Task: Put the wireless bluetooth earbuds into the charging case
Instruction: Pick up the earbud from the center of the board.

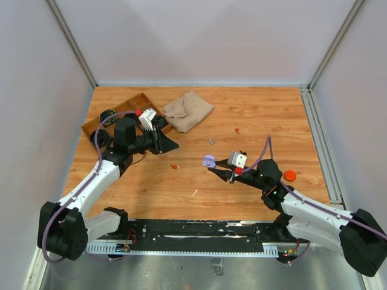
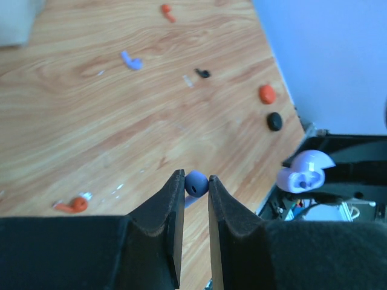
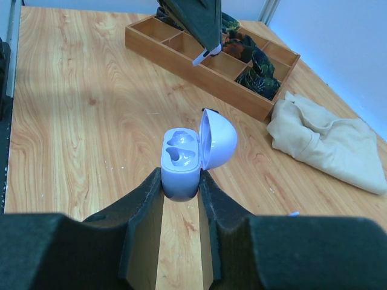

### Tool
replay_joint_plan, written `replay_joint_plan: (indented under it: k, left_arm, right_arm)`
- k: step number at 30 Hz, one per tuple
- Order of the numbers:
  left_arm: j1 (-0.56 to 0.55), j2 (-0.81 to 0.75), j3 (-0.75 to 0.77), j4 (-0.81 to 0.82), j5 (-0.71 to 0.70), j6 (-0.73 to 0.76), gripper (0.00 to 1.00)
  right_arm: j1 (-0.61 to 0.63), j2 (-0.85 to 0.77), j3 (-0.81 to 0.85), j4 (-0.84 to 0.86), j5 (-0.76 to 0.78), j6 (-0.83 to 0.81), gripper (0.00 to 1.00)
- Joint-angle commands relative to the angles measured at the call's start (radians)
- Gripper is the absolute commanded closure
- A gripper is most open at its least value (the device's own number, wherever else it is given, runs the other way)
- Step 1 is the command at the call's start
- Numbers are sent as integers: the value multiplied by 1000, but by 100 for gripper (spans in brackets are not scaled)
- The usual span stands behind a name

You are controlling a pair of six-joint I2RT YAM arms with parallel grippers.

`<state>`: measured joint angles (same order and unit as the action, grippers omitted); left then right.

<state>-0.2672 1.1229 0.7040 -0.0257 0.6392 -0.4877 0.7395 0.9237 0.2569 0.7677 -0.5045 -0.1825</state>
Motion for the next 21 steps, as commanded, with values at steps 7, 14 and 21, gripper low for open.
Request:
replay_joint_plan:
  k: [7, 14, 21]
  left_arm:
    - [-108, -94, -41, 314, 161, -71, 88]
    - [-191, -97, -47, 422, 168, -63, 88]
    - [-251, -84, -54, 529, 197, -65, 88]
  right_arm:
    - [12, 30, 57, 107, 21, 75, 99]
    - [23, 76, 52, 233, 55, 125, 99]
    - [33, 95, 54, 297, 70, 151, 99]
